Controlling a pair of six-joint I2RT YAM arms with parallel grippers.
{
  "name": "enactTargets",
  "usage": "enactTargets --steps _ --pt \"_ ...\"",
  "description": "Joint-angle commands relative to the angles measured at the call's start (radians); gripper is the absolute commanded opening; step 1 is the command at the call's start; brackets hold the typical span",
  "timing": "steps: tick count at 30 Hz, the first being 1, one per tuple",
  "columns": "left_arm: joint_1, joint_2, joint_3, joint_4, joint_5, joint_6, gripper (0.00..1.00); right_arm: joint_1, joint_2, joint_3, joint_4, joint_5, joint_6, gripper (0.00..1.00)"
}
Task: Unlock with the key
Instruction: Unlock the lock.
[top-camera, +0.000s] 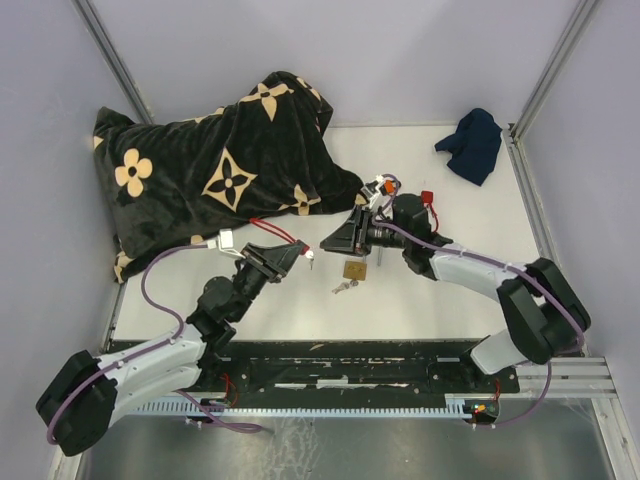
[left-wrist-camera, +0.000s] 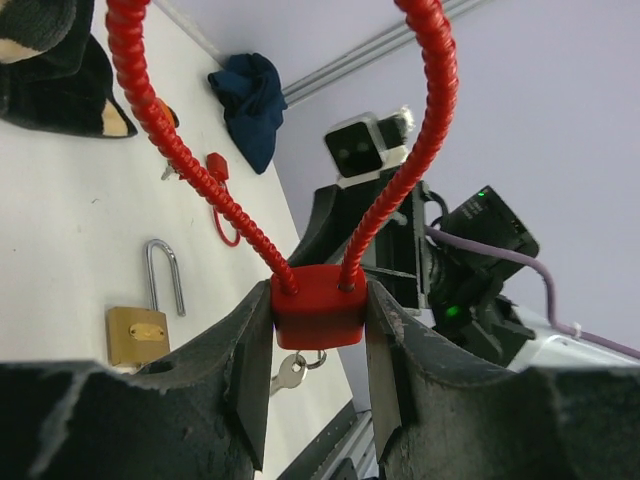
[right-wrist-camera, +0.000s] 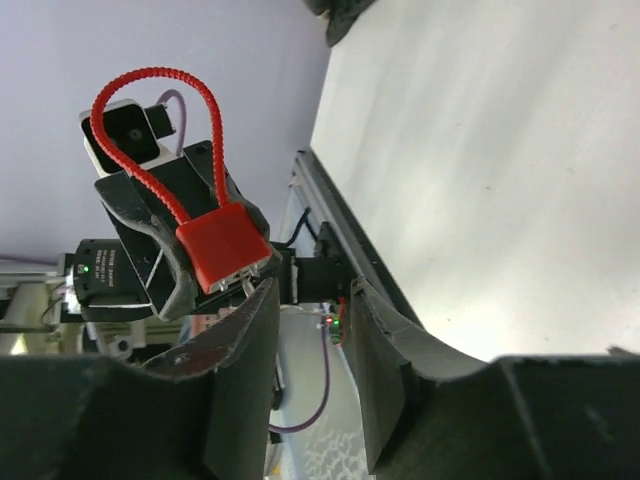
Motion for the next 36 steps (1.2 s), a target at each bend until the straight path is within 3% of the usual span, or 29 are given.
enactTargets --steps 1,10,22,27,29,33,36 --pt "0.026 -0.018 0.011 -0.011 0.044 0.04 0.03 -0.015 -0.137 0.089 -0.314 0.048 -0.303 0.45" --pt "0.039 0.097 0.206 -0.281 0.28 0.204 0.03 0.018 -0.25 0.246 -0.609 0.11 -0.726 0.6" --pt "0.039 0.222 0.324 -0.366 0.506 0.321 0.03 0.11 -0.146 0.347 -0.635 0.194 -0.835 0.62" --pt "0.039 0.219 0.329 -0.36 0.523 0.331 0.03 0.13 -0.115 0.34 -0.645 0.217 -0.84 0.52" --pt "0.039 0.217 0.33 -0.359 0.534 0.333 0.03 0.131 -0.107 0.335 -0.647 0.224 -0.841 0.42" --pt "0.035 0.232 0.327 -0.364 0.576 0.335 0.03 0.13 -0.127 0.341 -0.638 0.284 -0.841 0.07" --pt "0.02 0.243 0.331 -0.38 0.604 0.342 0.03 0.125 -0.167 0.351 -0.626 0.356 -0.843 0.02"
